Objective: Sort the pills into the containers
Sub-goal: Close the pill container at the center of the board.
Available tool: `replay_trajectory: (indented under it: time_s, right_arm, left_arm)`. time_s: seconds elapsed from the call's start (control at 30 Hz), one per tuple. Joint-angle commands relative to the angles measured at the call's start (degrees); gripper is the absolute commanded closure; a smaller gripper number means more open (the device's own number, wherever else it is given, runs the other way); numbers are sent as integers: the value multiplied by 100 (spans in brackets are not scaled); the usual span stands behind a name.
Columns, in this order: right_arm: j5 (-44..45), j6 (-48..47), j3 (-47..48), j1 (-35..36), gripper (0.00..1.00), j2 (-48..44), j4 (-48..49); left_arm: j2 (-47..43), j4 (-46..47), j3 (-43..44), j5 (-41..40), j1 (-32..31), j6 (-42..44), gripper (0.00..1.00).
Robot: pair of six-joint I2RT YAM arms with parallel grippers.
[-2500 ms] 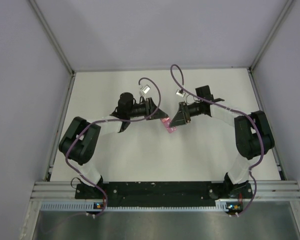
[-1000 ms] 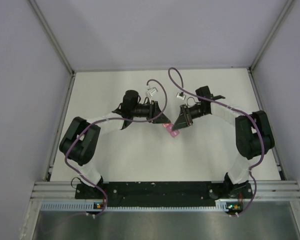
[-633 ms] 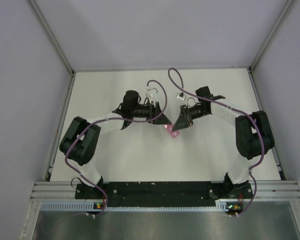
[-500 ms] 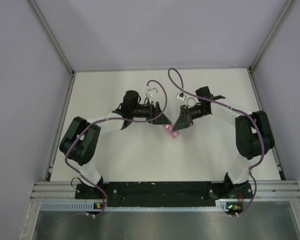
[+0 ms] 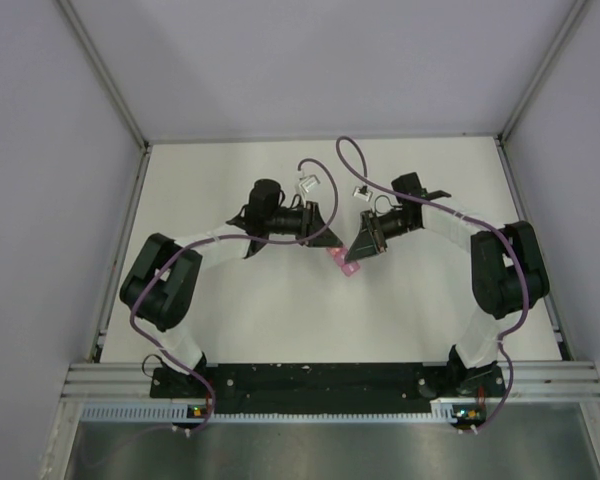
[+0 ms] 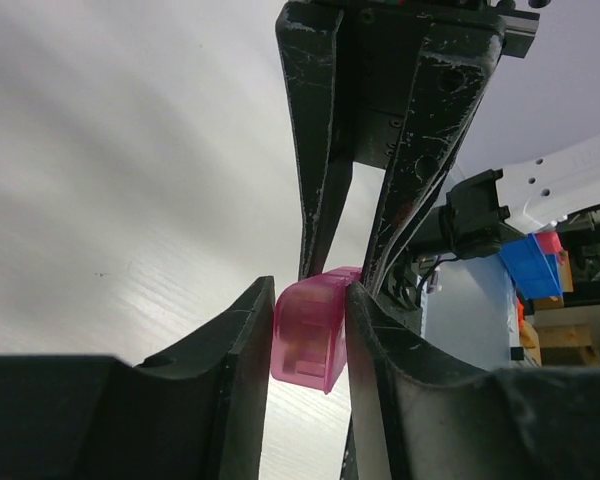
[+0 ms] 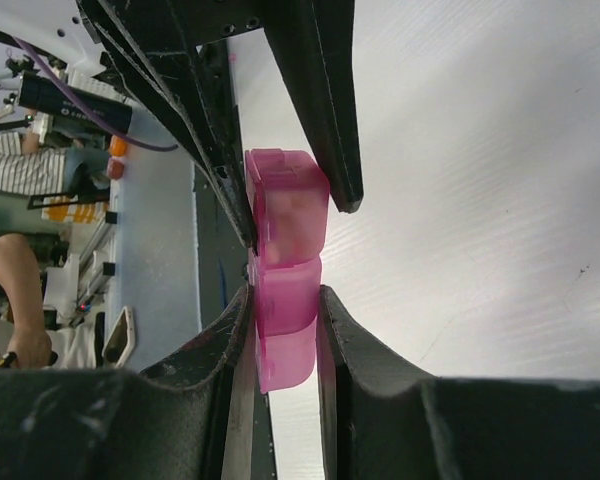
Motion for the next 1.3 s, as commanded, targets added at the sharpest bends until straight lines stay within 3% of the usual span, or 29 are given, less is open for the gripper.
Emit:
replay_trajectory:
  time_s: [0.0,0.07,0.2,0.5,0.7,0.9,1.27]
  right_arm:
    - [-184,-73,267,21,100,-71,92]
    - [-166,-12,223,30,100,-123,154]
    - [-149,59,197,39,100,-159,233]
    - [-148,42,188,39,100,-150,225]
    - [-131,33,153,39,100,-176,225]
    - [-122,24,161,30,100,-167,233]
    - [-105,6,144,30,100,-159,225]
  left_arm:
    - [177,167,259,-97,-132,27,74]
    - [221,27,321,-159,-194,115,98]
    - [221,-648,488,-501,-335,484,100]
    - [142,-1055,611,-722,-432,845,100]
    - [177,-1143,655,-686,-432,889,66]
    - [159,-1169,655,-678,-423,898,48]
    - [142,-1134,673,-581,-405,827,38]
